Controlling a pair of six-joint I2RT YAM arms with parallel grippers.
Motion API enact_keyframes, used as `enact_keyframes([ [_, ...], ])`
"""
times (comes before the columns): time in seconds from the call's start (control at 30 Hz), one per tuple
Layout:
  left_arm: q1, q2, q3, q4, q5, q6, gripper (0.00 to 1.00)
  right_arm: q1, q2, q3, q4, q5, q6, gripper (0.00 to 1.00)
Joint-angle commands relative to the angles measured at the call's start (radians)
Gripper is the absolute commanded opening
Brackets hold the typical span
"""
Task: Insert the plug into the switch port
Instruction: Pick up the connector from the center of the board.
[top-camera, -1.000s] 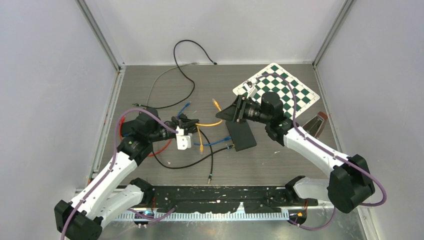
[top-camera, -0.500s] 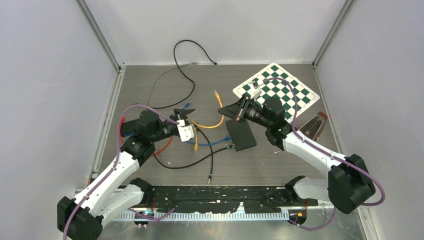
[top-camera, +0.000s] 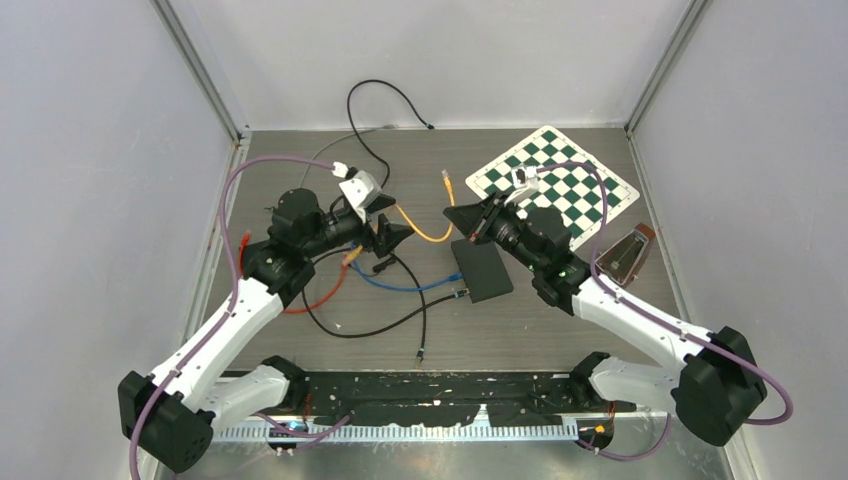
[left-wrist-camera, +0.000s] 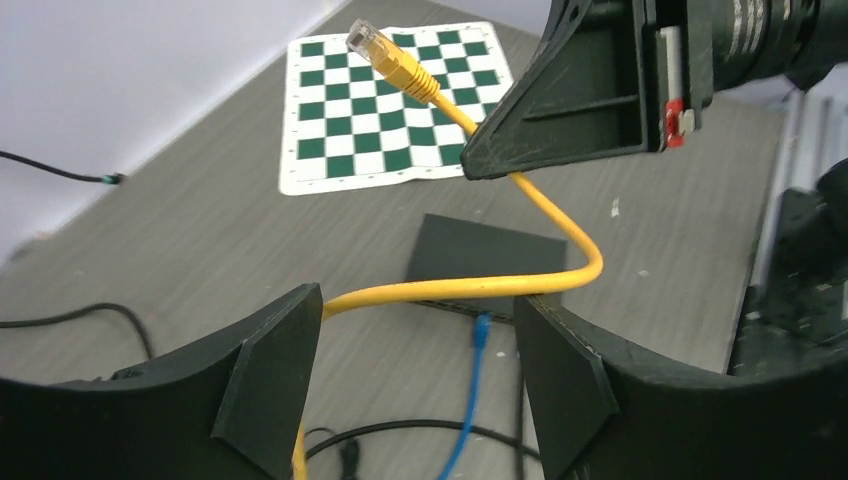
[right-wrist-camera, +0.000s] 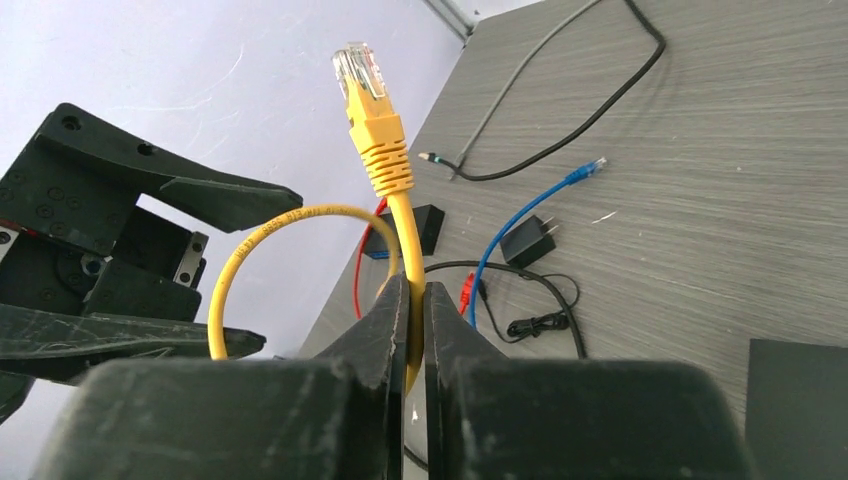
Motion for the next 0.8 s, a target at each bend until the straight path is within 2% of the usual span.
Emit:
enact_keyframes([
  [0.0, -0.004, 0.002, 0.018, 0.107, 0.078, -0.208, 0.73, 0.055, -0.058, 0.05, -0.066, 0.233, -0.089, 0.05],
  [0.1, -0.004, -0.006, 0.009, 0.079, 0.047, -0.168, 0.74, 0.064, -0.057, 0.057, -0.087, 0.269, -0.08, 0.05],
  [0.27, -0.003, -0.06, -0.005, -0.005, -0.096, -0.061, 0.76, 0.072, -0.043, 0.07, -0.104, 0.284, -0.072, 0.05],
  [0.37, -0.001, -0.098, -0.025, -0.032, -0.128, 0.004, 0.81, 0.074, -0.044, 0.069, -0.113, 0.304, -0.073, 0.05],
  [0.47, 0.004, -0.108, -0.021, -0.122, -0.119, 0.068, 0.83, 0.075, -0.047, 0.07, -0.126, 0.326, -0.067, 0.05],
  [0.57, 0.004, -0.08, 0.008, -0.197, -0.098, 0.085, 0.81, 0.076, -0.045, 0.082, -0.154, 0.343, -0.05, 0.05],
  [0.7, -0.005, -0.012, 0.028, -0.159, -0.011, 0.099, 0.75, 0.076, -0.025, 0.105, -0.181, 0.315, 0.039, 0.05],
  [0.77, -0.016, 0.03, 0.036, -0.143, 0.078, 0.169, 0.71, 0.076, -0.017, 0.12, -0.215, 0.303, 0.078, 0.05],
])
